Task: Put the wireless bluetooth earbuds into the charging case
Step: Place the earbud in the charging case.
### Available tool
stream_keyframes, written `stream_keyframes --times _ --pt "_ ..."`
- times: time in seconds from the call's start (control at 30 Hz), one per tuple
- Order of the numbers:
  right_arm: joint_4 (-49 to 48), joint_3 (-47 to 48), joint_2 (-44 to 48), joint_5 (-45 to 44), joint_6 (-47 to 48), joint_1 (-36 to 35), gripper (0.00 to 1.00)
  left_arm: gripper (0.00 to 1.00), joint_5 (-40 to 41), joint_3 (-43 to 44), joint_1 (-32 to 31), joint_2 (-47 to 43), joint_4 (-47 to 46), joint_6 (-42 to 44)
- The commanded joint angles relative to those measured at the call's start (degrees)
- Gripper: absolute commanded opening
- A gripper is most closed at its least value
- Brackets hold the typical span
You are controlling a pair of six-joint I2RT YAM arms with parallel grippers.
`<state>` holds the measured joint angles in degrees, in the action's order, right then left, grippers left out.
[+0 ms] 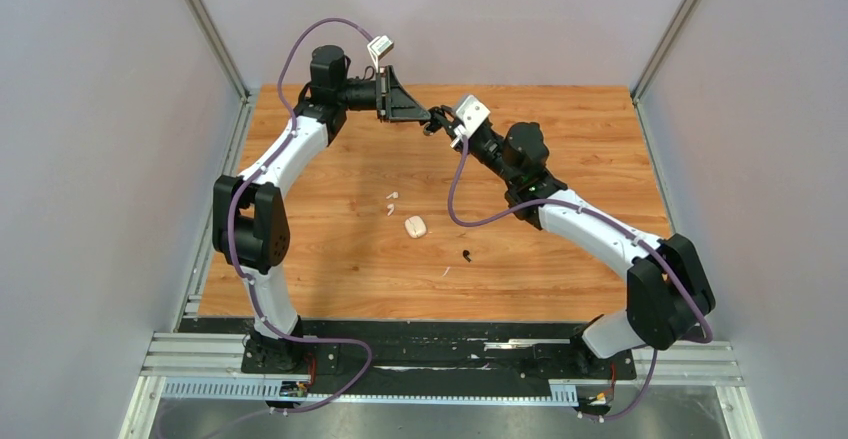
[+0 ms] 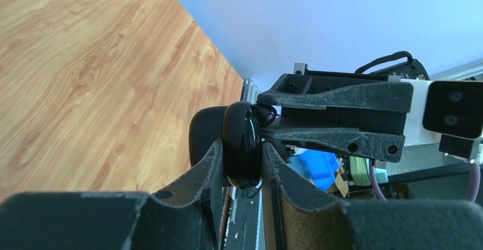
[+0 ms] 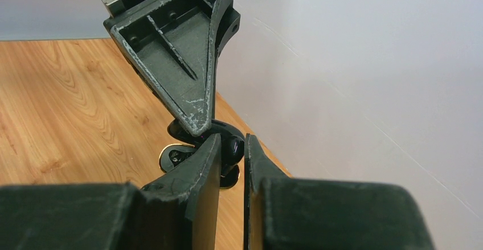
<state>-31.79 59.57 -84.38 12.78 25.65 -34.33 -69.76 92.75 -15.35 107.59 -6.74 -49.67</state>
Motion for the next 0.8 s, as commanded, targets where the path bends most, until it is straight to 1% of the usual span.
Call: stream_keyframes --times 0.0,0.4,0.7,0.77 --pt "-3.4 -0.3 -0.8 1.2 1.8 -0.3 0.00 0.00 -2.2 0.0 -0.2 -0.3 -3.7 -1.4" --pt "-8.6 -1.6 -1.9 0.5 6.1 -0.3 0.00 0.00 -2.9 0.0 -0.2 0.4 -5.4 -3.0" --pt "-9.1 -2.5 -2.4 1.0 7.1 -0.3 0.00 0.00 -3.1 -0.1 -0.2 0.5 -6.4 -3.4" --pt "-8.2 -2.7 -2.4 0.8 6.9 -0.3 0.05 0.00 -3.1 -0.2 -0.2 0.5 -6.6 -3.4"
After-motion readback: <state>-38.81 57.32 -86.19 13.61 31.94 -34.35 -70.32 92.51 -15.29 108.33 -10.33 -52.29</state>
